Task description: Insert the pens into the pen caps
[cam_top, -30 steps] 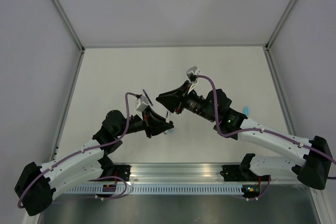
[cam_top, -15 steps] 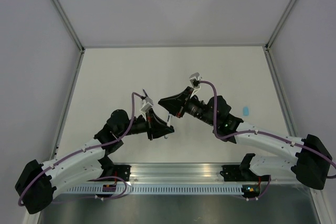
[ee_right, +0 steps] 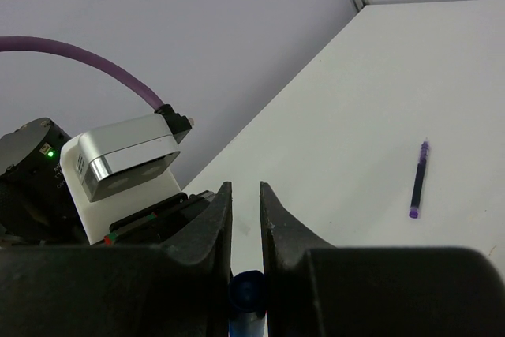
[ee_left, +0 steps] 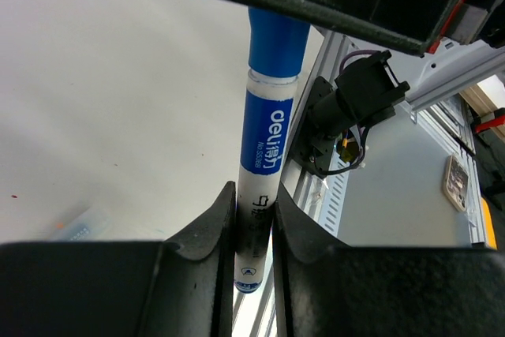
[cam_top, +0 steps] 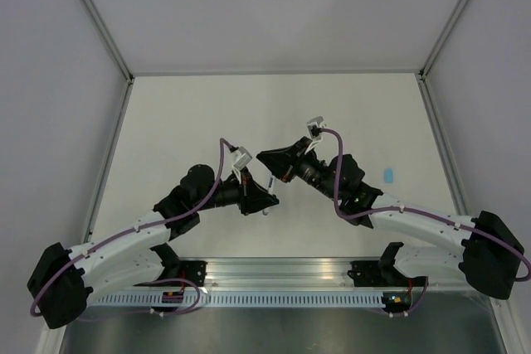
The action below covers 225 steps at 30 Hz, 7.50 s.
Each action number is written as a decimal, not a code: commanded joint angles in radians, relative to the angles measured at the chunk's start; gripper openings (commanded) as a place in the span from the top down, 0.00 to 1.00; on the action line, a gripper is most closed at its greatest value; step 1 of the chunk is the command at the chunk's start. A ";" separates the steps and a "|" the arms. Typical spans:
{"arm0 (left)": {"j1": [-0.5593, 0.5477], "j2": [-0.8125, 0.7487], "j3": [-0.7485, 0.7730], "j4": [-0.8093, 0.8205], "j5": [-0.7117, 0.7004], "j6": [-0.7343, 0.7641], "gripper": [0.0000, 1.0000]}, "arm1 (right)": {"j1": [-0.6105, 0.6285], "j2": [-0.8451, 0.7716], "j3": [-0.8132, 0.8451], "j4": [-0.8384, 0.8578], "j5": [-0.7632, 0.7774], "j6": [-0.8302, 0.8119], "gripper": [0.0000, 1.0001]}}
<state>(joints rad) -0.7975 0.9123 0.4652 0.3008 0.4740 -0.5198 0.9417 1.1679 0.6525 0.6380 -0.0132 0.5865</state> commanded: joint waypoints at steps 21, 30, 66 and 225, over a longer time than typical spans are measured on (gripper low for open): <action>0.239 0.099 0.256 0.110 -0.228 -0.169 0.98 | 0.083 -0.004 -0.096 -0.190 -0.154 -0.002 1.00; 0.241 0.112 0.228 0.133 -0.281 -0.171 0.98 | 0.115 0.131 -0.105 0.100 -0.108 0.124 1.00; 0.268 0.025 0.087 0.230 0.172 -0.077 0.98 | 0.111 -0.020 0.412 -0.509 0.234 -0.201 0.31; 0.274 -0.144 0.082 -0.335 -0.543 -0.102 0.00 | -0.271 0.658 0.460 -1.120 0.324 -0.002 0.65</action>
<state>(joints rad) -0.5278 0.7818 0.5495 -0.0288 -0.0521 -0.6460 0.6743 1.8019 1.0836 -0.4160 0.2710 0.5800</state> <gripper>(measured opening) 0.993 0.335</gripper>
